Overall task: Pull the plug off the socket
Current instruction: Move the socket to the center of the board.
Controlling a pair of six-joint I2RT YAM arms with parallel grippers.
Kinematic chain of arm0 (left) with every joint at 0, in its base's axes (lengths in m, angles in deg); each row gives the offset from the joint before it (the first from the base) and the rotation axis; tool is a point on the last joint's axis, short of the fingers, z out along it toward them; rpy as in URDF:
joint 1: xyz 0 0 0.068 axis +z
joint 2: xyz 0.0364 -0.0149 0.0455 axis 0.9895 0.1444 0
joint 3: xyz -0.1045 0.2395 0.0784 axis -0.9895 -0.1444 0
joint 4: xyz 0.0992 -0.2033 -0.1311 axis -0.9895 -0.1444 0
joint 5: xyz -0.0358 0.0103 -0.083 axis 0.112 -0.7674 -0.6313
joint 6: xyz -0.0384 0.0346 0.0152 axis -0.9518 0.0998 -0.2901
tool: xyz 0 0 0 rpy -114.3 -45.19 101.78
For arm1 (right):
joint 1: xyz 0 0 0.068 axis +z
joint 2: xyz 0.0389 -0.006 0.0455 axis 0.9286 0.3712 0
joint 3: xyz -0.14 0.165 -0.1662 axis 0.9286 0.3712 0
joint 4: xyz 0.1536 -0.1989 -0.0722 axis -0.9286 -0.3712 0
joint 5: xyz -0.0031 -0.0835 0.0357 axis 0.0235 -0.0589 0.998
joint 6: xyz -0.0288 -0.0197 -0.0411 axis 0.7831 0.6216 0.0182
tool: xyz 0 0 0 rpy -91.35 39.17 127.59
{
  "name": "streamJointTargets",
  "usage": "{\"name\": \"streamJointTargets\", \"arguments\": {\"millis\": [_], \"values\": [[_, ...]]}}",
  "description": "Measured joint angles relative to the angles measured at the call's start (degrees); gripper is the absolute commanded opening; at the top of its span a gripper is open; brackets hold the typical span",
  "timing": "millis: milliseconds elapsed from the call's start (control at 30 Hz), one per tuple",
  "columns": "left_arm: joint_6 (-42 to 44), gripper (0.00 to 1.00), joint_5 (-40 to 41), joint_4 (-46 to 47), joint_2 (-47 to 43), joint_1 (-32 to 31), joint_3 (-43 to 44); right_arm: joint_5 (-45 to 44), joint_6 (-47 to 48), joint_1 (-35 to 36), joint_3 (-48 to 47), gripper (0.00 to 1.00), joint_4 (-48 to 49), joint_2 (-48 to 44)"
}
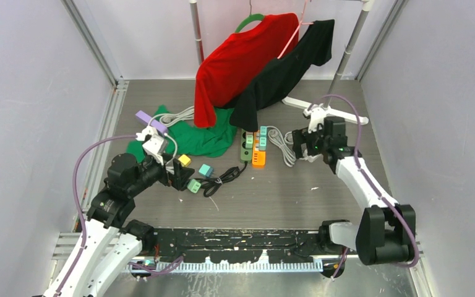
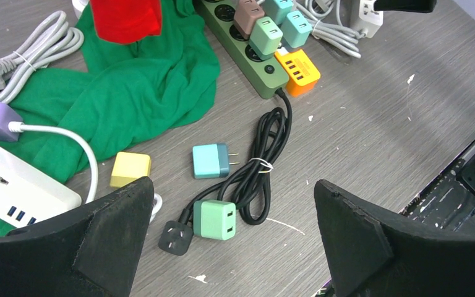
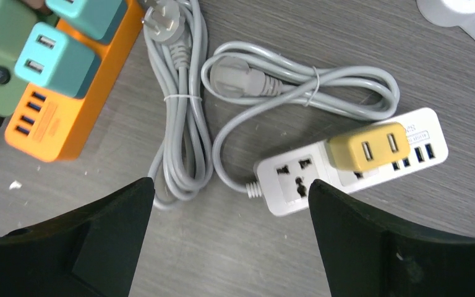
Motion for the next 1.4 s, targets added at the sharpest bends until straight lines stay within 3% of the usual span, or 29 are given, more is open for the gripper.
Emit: {"name": "streamJointTargets", "arguments": {"millis": [167,233,333,633,1100,1267,1400], "values": [[0.24,1.0,0.83,-0.04,1.25,0.0,0.0,-8.48,-5.01,6.16,0.0,0.98,4.24,5.27],[0.35,1.0,1.09,-0.04,1.44,0.0,0.0,-10.84,-7.04,7.37,-0.13,0.89,4.94,7.26],[0.42,1.0,1.42,-0.07,1.66,0.0,0.0,-13.84,-10.08,7.43,-1.09,0.63,5.35,10.71],[0.61,1.0,1.44,-0.11,2.25,0.0,0.0,-17.05,-17.49,7.43,-4.52,0.51,6.84,18.8],[1.18,1.0,1.44,-0.13,2.23,0.0,0.0,-14.64,-20.63,6.64,-12.31,0.09,2.73,28.74],[1.2,1.0,1.46,-0.13,2.1,0.0,0.0,-11.58,-20.68,5.16,-13.44,0.08,0.9,29.0],[1.22,1.0,1.49,-0.15,1.7,0.0,0.0,-9.77,-20.87,3.8,-13.53,0.27,-0.5,28.35]]}}
